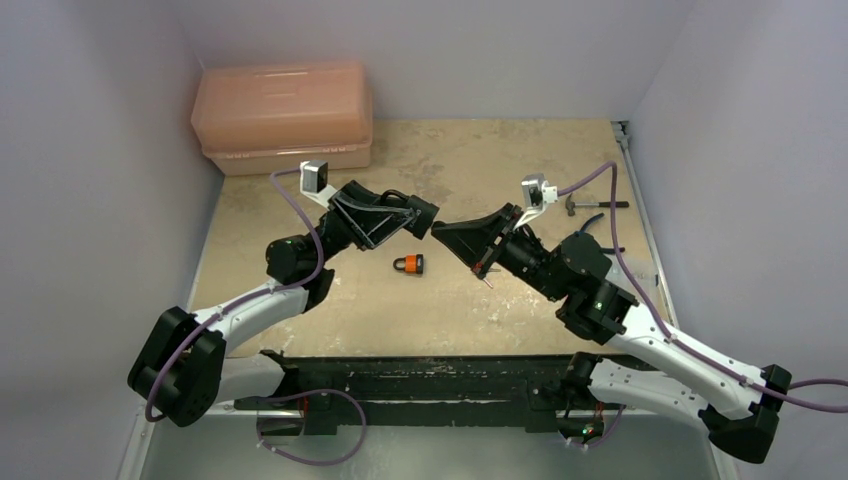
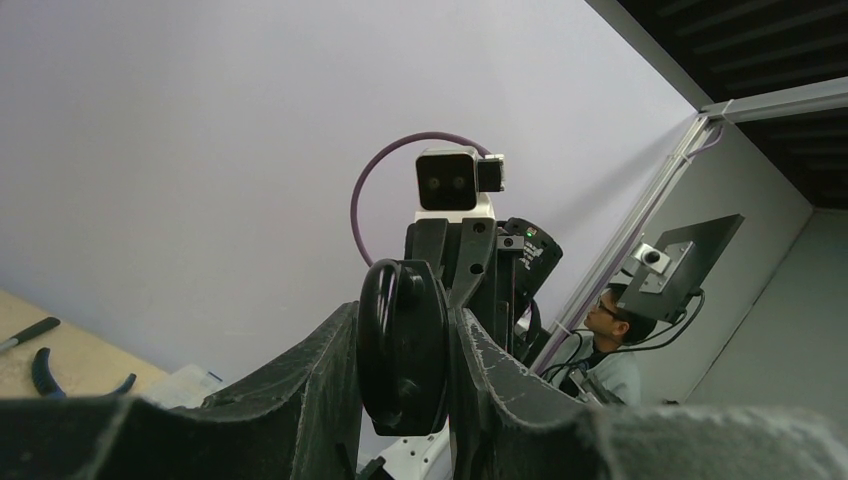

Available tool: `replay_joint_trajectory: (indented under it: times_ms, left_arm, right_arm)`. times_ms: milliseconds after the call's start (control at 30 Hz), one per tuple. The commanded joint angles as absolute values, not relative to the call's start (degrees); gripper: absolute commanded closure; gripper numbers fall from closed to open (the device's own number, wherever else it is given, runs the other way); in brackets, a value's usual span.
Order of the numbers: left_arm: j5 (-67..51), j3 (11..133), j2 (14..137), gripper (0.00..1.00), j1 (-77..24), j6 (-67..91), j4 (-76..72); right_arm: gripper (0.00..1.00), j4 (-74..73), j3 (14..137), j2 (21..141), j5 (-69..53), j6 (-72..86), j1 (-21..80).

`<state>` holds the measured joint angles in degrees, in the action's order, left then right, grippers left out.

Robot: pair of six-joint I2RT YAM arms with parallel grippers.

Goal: Unlock with the key

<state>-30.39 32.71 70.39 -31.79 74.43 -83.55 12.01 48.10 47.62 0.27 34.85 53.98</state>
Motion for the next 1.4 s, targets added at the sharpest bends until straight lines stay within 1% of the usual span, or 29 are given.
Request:
replay_joint_trajectory:
  times_ms: [0,400,633,800,1367]
  left_arm:
    - [-31.07,34.32,69.6,1.0,-31.72,73.73,-101.87]
    - [-35.32,34.42,68.83,1.0,-31.66,66.93,-101.88]
    - [-38.23,36.41,69.74,1.0,-31.38,66.88,-101.89]
    - [-39.49,37.25,69.8,1.0,-31.38,66.33,-101.9]
    - [-44.03,42.21,70.68,1.0,-31.38,64.11,-101.98]
  right_arm:
    - [1.0,16.19,48.74,48.12,0.1,36.63,53.62]
    - [1.0,20.95,46.55,49.32,-2.64,40.85,52.18]
    - [1.0,24.48,45.22,49.58,-4.69,43.47,51.25]
    - [1.0,27.99,43.89,49.77,-8.19,47.08,49.18]
    - [1.0,35.11,45.01,52.47,-19.19,55.59,44.56]
